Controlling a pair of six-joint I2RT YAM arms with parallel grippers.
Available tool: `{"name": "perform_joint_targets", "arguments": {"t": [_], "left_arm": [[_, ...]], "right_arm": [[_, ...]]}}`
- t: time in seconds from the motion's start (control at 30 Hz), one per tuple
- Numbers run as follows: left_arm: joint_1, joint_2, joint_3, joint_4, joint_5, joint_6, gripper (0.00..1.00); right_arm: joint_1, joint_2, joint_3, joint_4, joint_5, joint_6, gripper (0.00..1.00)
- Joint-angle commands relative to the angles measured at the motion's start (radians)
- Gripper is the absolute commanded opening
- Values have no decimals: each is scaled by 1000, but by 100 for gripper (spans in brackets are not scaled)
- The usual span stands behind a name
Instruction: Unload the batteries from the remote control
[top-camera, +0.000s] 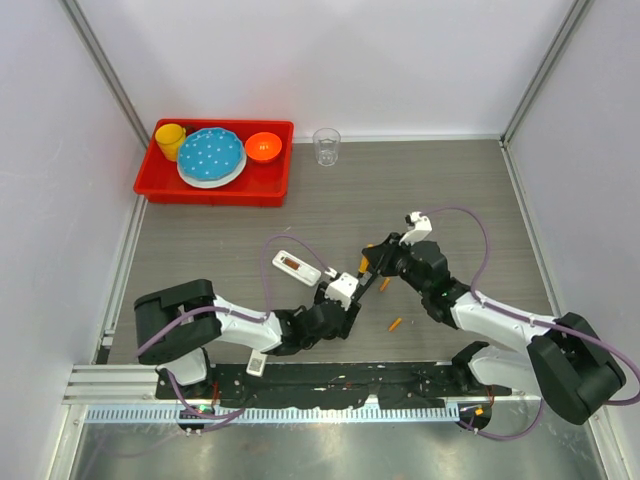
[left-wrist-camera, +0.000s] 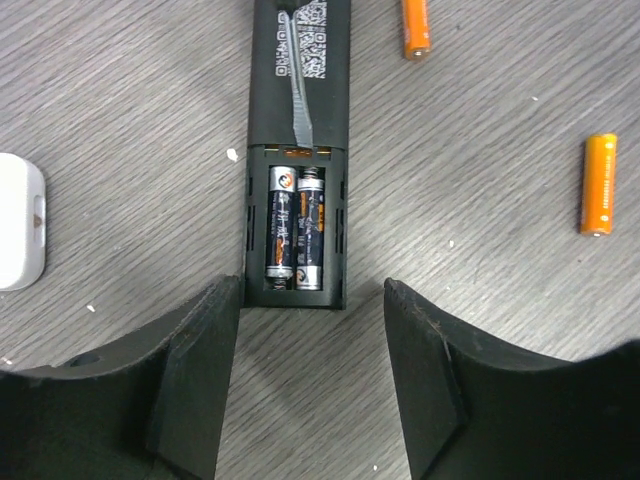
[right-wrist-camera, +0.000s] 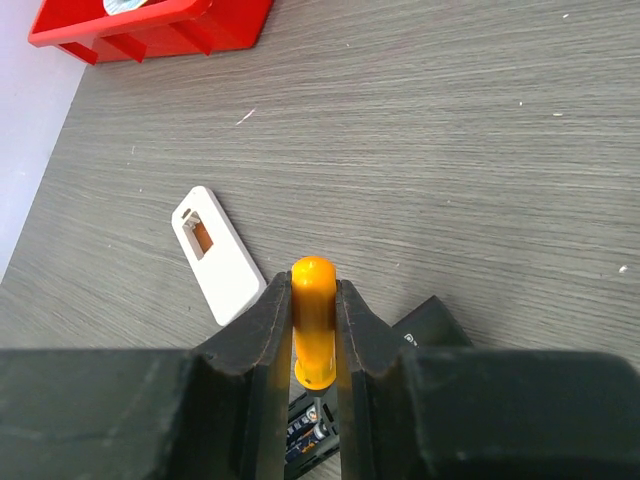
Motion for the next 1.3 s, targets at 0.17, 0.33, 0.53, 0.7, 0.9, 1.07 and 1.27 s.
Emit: {"name": "perform_joint_targets", "arguments": {"t": [0.17, 0.33, 0.53, 0.7, 0.9, 1.07, 1.27], "left_arm": [[-56, 105, 12, -302, -75, -75, 49], [-60, 101, -7, -286, -61, -82, 38], [-60, 85, -29, -270, -55, -82, 34], [-60, 88, -27, -270, -49, -81, 33], [-60, 90, -23, -267, -44, -78, 32], [-60, 90, -23, -261, -37, -78, 31], [-60, 81, -24, -247, -25, -73, 27]], "right_arm": [[6, -48, -17, 36, 27, -26, 1], [11, -22, -24, 63, 13, -20, 1], [20, 7, -26, 73, 16, -17, 1], [23, 21, -24, 82, 27, -23, 1], [26, 41, -20, 76, 22, -23, 1], [29, 48, -17, 65, -10, -14, 1], [29, 93, -20, 82, -65, 9, 1]]}}
